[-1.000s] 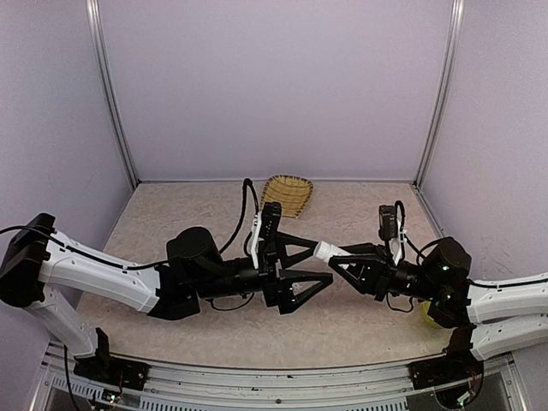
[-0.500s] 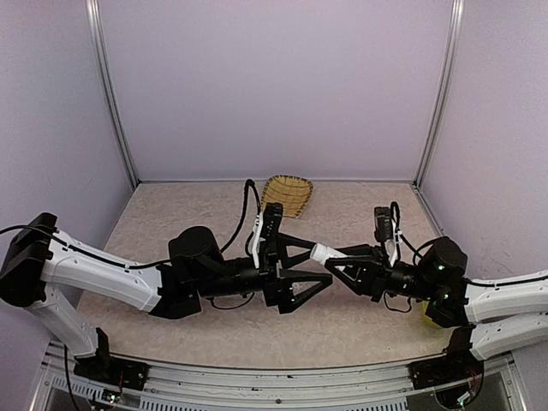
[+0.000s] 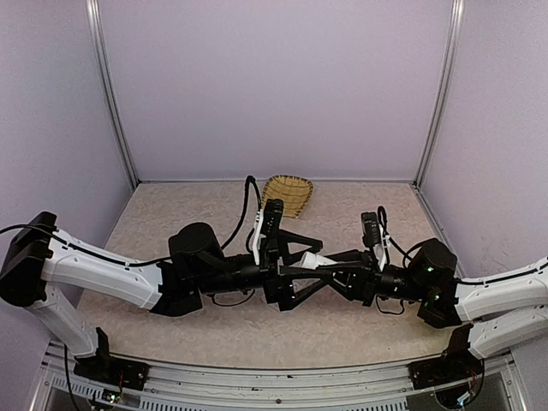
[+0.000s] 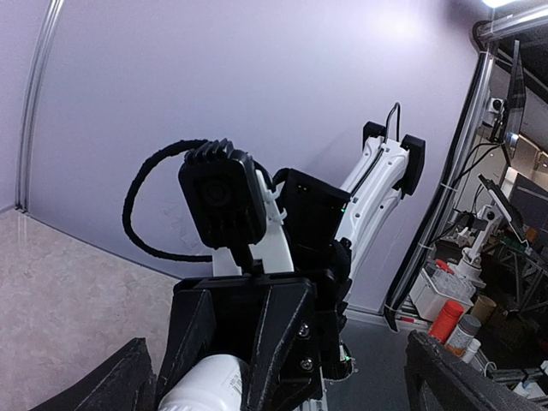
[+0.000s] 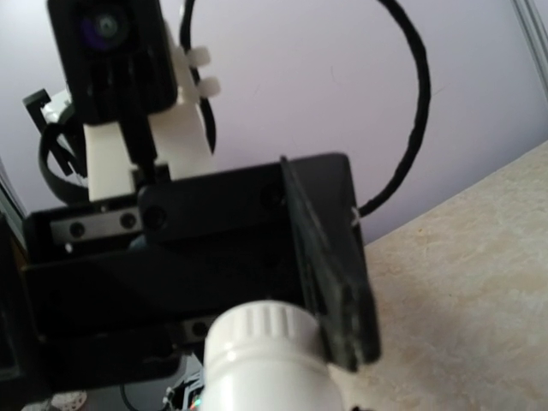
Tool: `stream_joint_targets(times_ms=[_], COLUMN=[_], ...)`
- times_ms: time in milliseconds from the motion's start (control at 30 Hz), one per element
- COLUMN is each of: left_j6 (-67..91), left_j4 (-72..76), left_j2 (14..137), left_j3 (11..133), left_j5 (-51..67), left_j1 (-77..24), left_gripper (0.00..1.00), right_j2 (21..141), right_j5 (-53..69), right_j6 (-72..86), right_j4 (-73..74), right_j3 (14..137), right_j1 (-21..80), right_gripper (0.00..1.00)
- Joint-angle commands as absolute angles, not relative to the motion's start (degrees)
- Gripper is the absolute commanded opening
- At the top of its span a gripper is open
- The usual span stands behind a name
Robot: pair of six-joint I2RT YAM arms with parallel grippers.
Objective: Sort the pills into containers
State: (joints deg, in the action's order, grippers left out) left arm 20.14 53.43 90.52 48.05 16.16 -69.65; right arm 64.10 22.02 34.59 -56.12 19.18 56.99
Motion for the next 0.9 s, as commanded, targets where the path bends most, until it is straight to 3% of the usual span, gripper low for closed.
stream_joint_targets(times_ms=[0, 533, 867], left_j6=[19.0, 19.6, 26.8], left_j4=[56.0, 49.3, 40.6], left_j2=[89.9, 85.1, 84.9], left_j3=[49.5, 46.3, 49.9], left_j5=[18.3, 11.2, 16.2], left_j1=[-69.6, -67.2, -64.3], left_gripper=[0.99, 0.99, 0.99], right_j2=[65.4, 60.2, 55.0], right_j5=[21.6, 20.9, 20.8], right_j6=[34.8, 31.4, 24.0], right_j4=[-55.6, -50.4, -41.9], right_j3=[20.5, 20.5, 21.8], right_j1=[57.5, 57.5, 57.5], right_gripper=[0.18, 0.18, 0.18])
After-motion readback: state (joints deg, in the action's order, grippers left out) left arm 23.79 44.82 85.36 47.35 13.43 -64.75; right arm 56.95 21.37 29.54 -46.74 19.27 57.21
